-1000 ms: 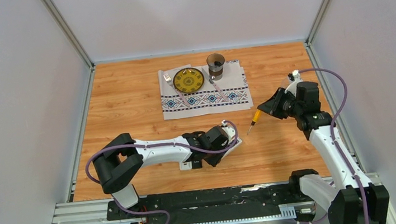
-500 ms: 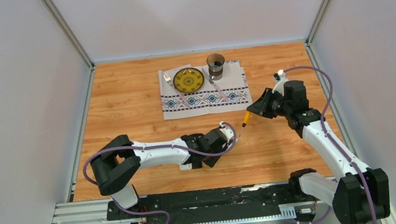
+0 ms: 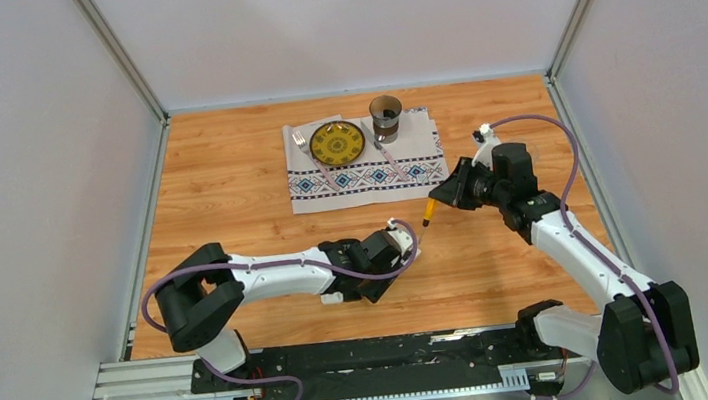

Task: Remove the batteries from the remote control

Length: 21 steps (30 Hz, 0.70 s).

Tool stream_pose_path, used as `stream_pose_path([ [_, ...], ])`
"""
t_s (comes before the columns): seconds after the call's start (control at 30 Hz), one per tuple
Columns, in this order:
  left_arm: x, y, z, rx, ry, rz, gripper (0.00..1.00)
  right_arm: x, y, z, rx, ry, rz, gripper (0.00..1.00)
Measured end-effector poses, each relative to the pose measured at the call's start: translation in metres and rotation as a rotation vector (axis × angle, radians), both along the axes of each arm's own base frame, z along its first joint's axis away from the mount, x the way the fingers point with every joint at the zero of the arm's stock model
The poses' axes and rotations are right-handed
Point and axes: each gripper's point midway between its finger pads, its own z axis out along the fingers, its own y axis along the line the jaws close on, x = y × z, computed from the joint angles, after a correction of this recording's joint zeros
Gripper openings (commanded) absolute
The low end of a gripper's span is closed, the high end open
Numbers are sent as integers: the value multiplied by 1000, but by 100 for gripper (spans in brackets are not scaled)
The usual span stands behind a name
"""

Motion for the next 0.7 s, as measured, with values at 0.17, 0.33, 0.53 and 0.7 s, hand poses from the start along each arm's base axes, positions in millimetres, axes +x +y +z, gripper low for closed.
stream_pose_path([
  [0.17,-1,0,24,-60,-20,-3,76,1,0,0,-8,-8,3,0],
  [0.33,-2,-8,65,-181,-60,-23,79,3,1,5,-13,-26,9,0],
  [0.53,3,-6,101,-273,-121,-31,83,6,4,11,-15,-46,21,0],
  [0.7,13,4,145,-400,-212,4,87,6,6,14,-15,-51,28,0],
])
